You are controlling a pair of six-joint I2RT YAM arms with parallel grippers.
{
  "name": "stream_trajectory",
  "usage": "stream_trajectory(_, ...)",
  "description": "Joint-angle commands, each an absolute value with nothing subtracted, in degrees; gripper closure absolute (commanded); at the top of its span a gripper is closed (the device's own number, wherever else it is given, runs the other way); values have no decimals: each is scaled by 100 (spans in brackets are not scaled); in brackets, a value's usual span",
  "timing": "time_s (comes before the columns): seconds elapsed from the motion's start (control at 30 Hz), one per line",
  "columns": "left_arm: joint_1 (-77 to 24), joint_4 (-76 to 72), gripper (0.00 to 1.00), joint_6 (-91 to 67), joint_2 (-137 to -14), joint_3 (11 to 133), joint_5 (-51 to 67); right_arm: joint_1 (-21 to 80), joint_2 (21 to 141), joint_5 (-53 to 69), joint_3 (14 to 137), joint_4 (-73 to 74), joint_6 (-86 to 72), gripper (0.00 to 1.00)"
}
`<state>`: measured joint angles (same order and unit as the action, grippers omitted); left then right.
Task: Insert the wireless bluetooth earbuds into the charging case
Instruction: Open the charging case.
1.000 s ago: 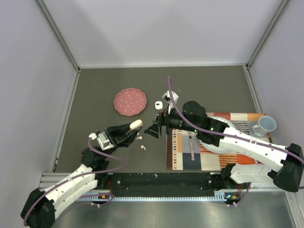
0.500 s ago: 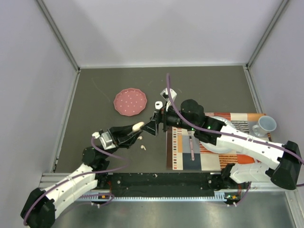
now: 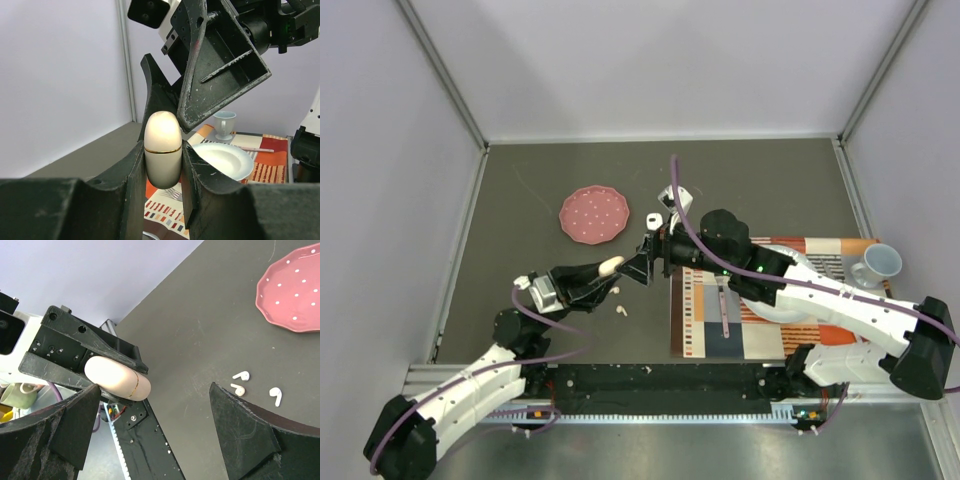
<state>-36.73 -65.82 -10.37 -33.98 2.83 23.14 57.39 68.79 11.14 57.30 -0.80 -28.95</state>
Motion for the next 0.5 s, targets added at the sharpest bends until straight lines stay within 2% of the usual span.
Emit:
stream_trajectory(0.0,-3665,-7013,100,-1177,-3436,167,2426,5827,6864,870,5836,-246,-2751,11)
stream_trajectory(0.47,-3665,-7181,100,-1248,-3542,150,2303,5845,6891,835,5827,-229,-2689,11)
